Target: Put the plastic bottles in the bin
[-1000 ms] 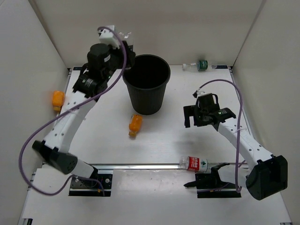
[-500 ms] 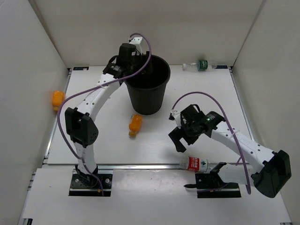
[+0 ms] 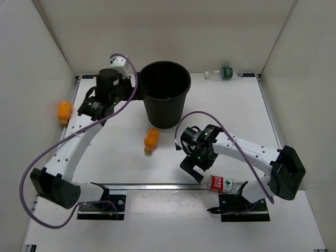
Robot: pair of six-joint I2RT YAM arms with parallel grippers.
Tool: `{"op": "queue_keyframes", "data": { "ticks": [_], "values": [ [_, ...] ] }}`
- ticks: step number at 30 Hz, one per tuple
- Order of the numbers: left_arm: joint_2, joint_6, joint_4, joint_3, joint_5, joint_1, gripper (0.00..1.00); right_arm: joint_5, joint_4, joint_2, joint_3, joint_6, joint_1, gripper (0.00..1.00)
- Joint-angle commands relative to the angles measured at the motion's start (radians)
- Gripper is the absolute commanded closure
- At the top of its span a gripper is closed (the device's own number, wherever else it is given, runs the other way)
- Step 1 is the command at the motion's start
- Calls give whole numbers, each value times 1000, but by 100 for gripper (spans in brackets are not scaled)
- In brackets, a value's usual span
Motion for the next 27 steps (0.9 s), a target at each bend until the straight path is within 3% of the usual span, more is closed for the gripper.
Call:
{"op": "queue_keyframes", "data": {
  "ticks": [1,14,19,27],
  "values": [
    [-98,15,-27,-64,-70,39,1,-8,-4,35,1,-20,31,1],
    [-184,10,-80,-144,-144,83,2,49,5,165,-11,-32,192,0],
    [-197,-3,-63,-180,-178,83,2,240,16,184,-33,-31,175,1],
    [-195,1,-46,-180,-173,109,2,132,-11,179,-123,-124,183,1]
  ]
}}
